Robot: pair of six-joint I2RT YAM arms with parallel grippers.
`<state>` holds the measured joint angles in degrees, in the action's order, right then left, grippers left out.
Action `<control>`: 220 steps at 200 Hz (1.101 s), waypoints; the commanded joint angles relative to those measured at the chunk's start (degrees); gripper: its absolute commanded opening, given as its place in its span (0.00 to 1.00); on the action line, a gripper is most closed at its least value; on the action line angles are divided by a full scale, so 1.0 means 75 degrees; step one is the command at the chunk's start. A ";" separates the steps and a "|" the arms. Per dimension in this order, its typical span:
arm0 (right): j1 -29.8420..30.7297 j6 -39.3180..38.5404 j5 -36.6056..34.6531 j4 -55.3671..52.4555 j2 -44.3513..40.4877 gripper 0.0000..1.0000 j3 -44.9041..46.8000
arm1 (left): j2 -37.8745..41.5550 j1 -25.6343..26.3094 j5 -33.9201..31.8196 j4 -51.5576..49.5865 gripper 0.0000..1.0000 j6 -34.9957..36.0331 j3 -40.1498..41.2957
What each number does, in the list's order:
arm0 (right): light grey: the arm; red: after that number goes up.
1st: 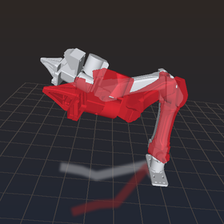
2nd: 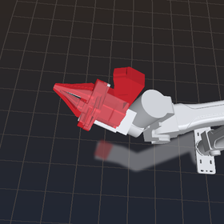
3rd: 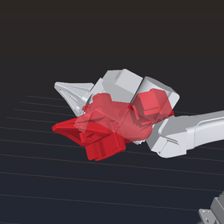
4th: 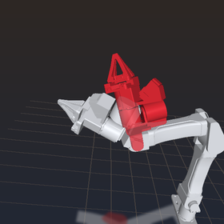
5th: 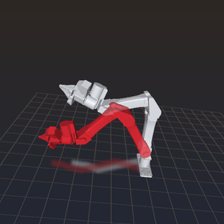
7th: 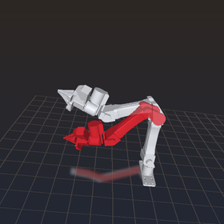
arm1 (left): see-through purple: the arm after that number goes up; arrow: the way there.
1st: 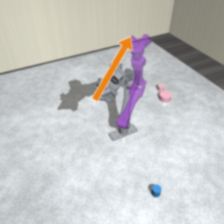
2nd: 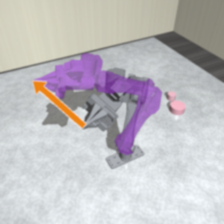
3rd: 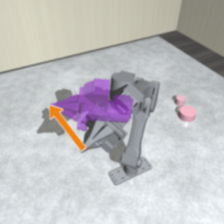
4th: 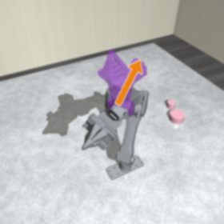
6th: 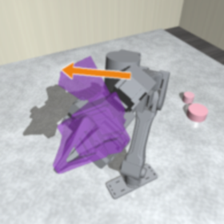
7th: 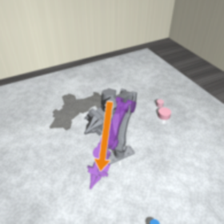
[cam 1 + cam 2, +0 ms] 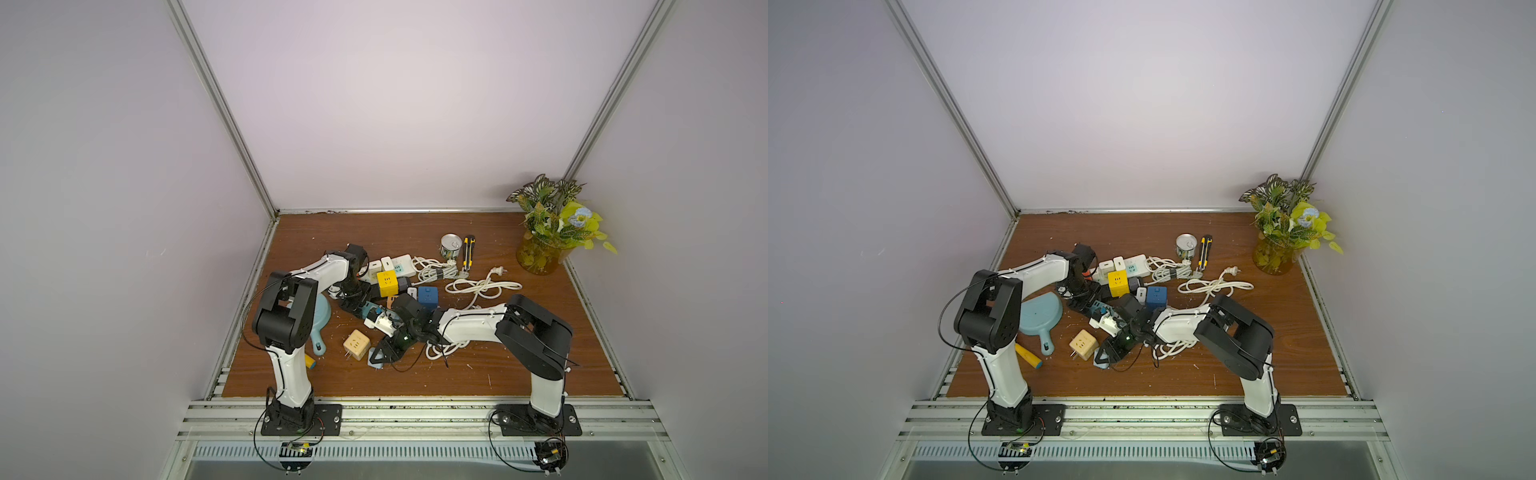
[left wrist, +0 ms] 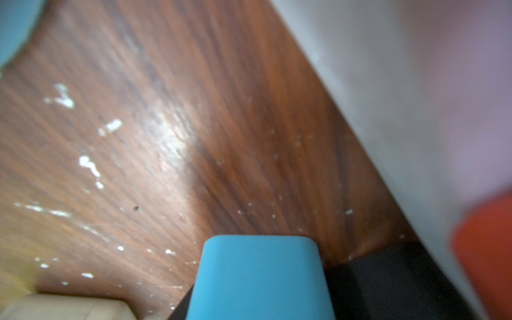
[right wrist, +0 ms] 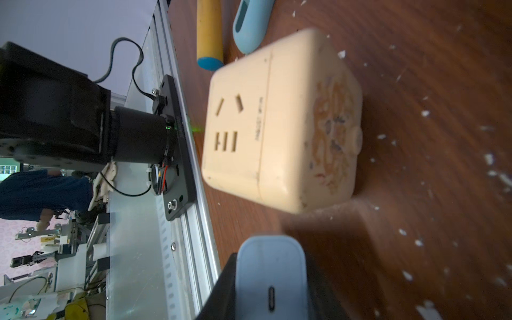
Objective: Pull the plug off the socket
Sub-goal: Place the plug at the center of the board.
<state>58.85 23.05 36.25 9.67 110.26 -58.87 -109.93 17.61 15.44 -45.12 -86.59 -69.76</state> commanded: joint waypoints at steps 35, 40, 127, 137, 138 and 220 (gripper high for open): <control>0.0003 0.0144 -0.0365 -0.0264 0.0063 0.48 -0.0399 | -0.0841 0.0102 -0.0030 0.0509 0.01 -0.0115 0.0913; -0.0007 0.0130 -0.0427 -0.0316 0.0039 0.51 -0.0400 | -0.0815 0.0102 -0.0034 0.0509 0.01 -0.0139 0.0928; -0.0136 -0.0252 -0.1194 -0.1052 -0.0709 0.73 -0.0357 | -0.0709 0.0137 0.0062 0.0509 0.03 -0.0217 0.0976; -0.0147 -0.0259 -0.1286 -0.1092 -0.0838 0.74 -0.0294 | -0.0637 0.0138 0.0062 0.0509 0.04 -0.0288 0.1083; -0.0153 -0.0260 -0.1296 -0.1097 -0.0849 0.74 -0.0289 | -0.0624 0.0137 0.0062 0.0515 0.04 -0.0295 0.1096; -0.0581 -0.0335 -0.2086 -0.1631 -0.2322 0.74 0.0358 | -0.0160 0.0149 0.0027 0.0509 0.34 -0.0822 0.1353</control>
<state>56.16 21.91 23.99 -0.25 98.30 -57.67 -105.89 17.61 16.73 -40.84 -90.89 -65.19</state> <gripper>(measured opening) 0.745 0.535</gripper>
